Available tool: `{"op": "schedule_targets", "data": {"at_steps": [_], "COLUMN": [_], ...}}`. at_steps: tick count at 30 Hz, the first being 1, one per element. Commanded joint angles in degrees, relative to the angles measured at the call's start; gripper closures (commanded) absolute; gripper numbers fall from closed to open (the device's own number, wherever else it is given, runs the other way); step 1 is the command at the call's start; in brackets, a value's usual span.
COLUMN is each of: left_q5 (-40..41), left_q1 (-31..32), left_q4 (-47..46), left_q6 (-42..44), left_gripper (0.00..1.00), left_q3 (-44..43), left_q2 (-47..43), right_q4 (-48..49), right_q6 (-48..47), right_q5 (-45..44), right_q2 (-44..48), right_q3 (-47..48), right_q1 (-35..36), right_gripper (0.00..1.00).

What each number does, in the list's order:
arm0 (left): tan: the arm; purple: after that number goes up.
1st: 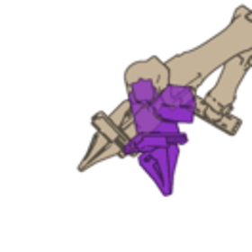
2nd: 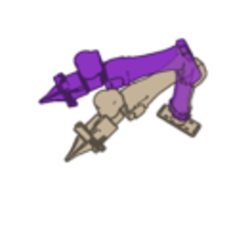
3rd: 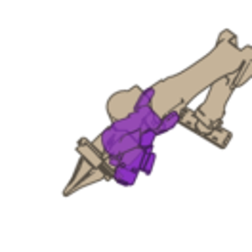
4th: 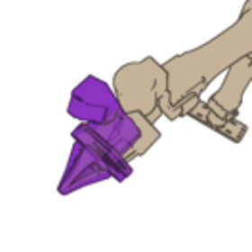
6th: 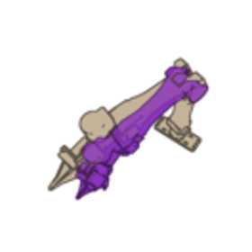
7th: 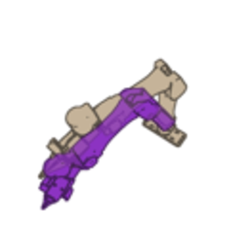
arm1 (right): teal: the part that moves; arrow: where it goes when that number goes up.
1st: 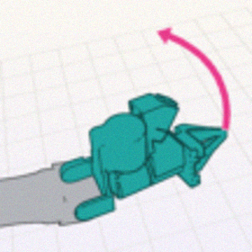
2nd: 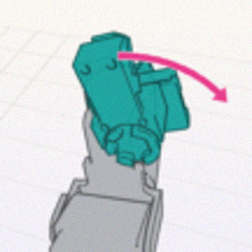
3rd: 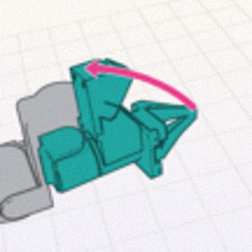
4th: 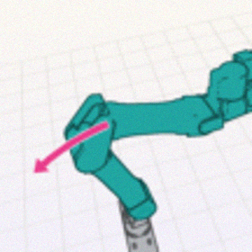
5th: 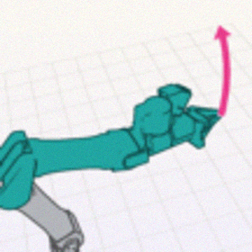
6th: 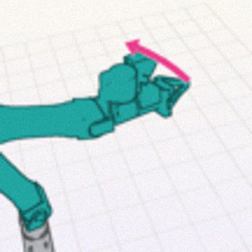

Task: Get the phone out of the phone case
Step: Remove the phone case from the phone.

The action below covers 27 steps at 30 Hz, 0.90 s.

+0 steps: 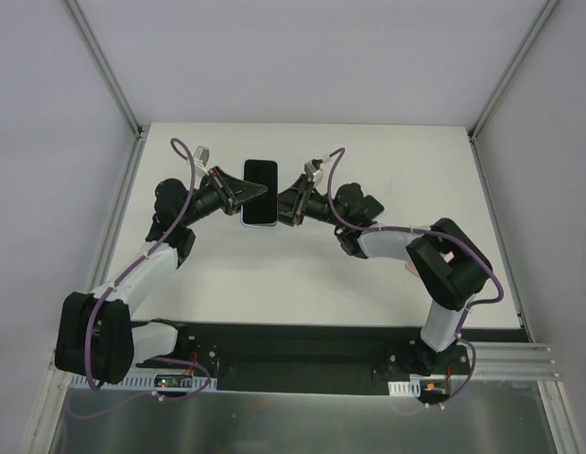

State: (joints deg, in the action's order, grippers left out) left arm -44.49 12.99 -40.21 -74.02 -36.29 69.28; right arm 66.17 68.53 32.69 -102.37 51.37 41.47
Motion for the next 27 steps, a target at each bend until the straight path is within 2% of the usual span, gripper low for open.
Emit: {"op": "schedule_targets", "data": {"at_steps": [1, 3, 4, 6, 9, 10, 12, 13, 14, 15, 16, 17, 18, 19, 20, 23, 26, 27], "left_q5": [-18.9, -18.5, -18.4, -18.0, -17.1, -16.9, -16.5, -16.2, -16.2, -15.9, -14.8, -14.6, -14.4, -14.4, -14.6, -14.2, -14.1, -14.1], "left_q1": [8.4, 8.6, 8.7, 8.8, 8.7, 8.7, 8.7, 8.7, 8.7, 8.5, 8.5, 8.3, 8.1, 7.8, 7.7, 7.7, 7.7, 7.7], "left_q4": [9.2, 9.2, 9.4, 9.6, 11.5, 13.3, 15.4, 19.9, 23.0, 27.7, 31.1, 35.4, 36.4, 37.1, 38.3, 39.0, 39.0, 39.0], "left_q6": [10.7, 10.6, 10.6, 10.9, 12.1, 12.6, 14.3, 15.5, 19.3, 21.7, 24.1, 27.0, 27.8, 28.3, 29.3, 29.8, 29.7, 29.7], "left_gripper": [1.00, 1.00, 1.00, 1.00, 1.00, 1.00, 1.00, 0.99, 0.96, 0.91, 0.78, 0.70, 0.61, 0.54, 0.42, 0.25, 0.20, 0.13], "left_q3": [1.9, 1.3, 1.2, 0.9, 0.6, 0.5, -0.4, -1.0, -2.9, -4.2, -5.4, -6.8, -7.2, -7.5, -7.9, -8.2, -7.9, -7.9], "left_q2": [2.3, 2.4, 2.4, 2.5, 2.8, 2.6, 2.4, 2.1, 1.9, 1.7, 1.0, 0.4, -0.1, -0.9, -1.2, -1.2, 0.2, 0.5], "right_q4": [12.8, 12.9, 12.8, 12.0, 6.4, 3.3, -9.7, -14.7, -26.3, -33.2, -40.3, -54.4, -59.6, -63.3, -68.3, -71.4, -71.7, -71.8], "right_q6": [1.5, 1.5, 1.5, 1.4, -0.7, -4.3, -9.1, -14.1, -17.4, -20.8, -28.6, -31.9, -34.4, -36.4, -38.5, -39.8, -39.8, -39.8], "right_q5": [7.2, 7.1, 6.8, 6.1, 4.5, 4.1, 2.5, 1.5, 0.5, -2.3, -4.6, -7.3, -12.3, -14.3, -15.7, -19.1, -19.3, -19.8], "right_q2": [2.1, 2.2, 2.3, 2.6, 5.2, 6.4, 10.7, 12.3, 14.1, 17.6, 19.4, 21.1, 23.7, 24.8, 25.8, 29.4, 30.4, 30.5], "right_q3": [13.7, 13.1, 12.9, 11.5, 7.8, 6.8, 4.4, 3.7, 3.2, 3.6, 4.4, 5.5, 6.2, 7.0, 7.0, 5.7, 4.3, 4.0], "right_q1": [6.1, 6.0, 6.0, 5.6, 4.8, 4.6, 3.8, 3.5, 3.2, 2.9, 2.8, 2.9, 3.2, 3.2, 3.1, 3.0, 3.0, 3.0], "right_gripper": [0.64, 0.76, 0.88, 0.98, 0.99, 0.99, 0.99, 0.99, 0.99, 0.99, 0.99, 0.99, 0.98, 0.99, 0.99, 0.99, 0.99, 0.99]}}
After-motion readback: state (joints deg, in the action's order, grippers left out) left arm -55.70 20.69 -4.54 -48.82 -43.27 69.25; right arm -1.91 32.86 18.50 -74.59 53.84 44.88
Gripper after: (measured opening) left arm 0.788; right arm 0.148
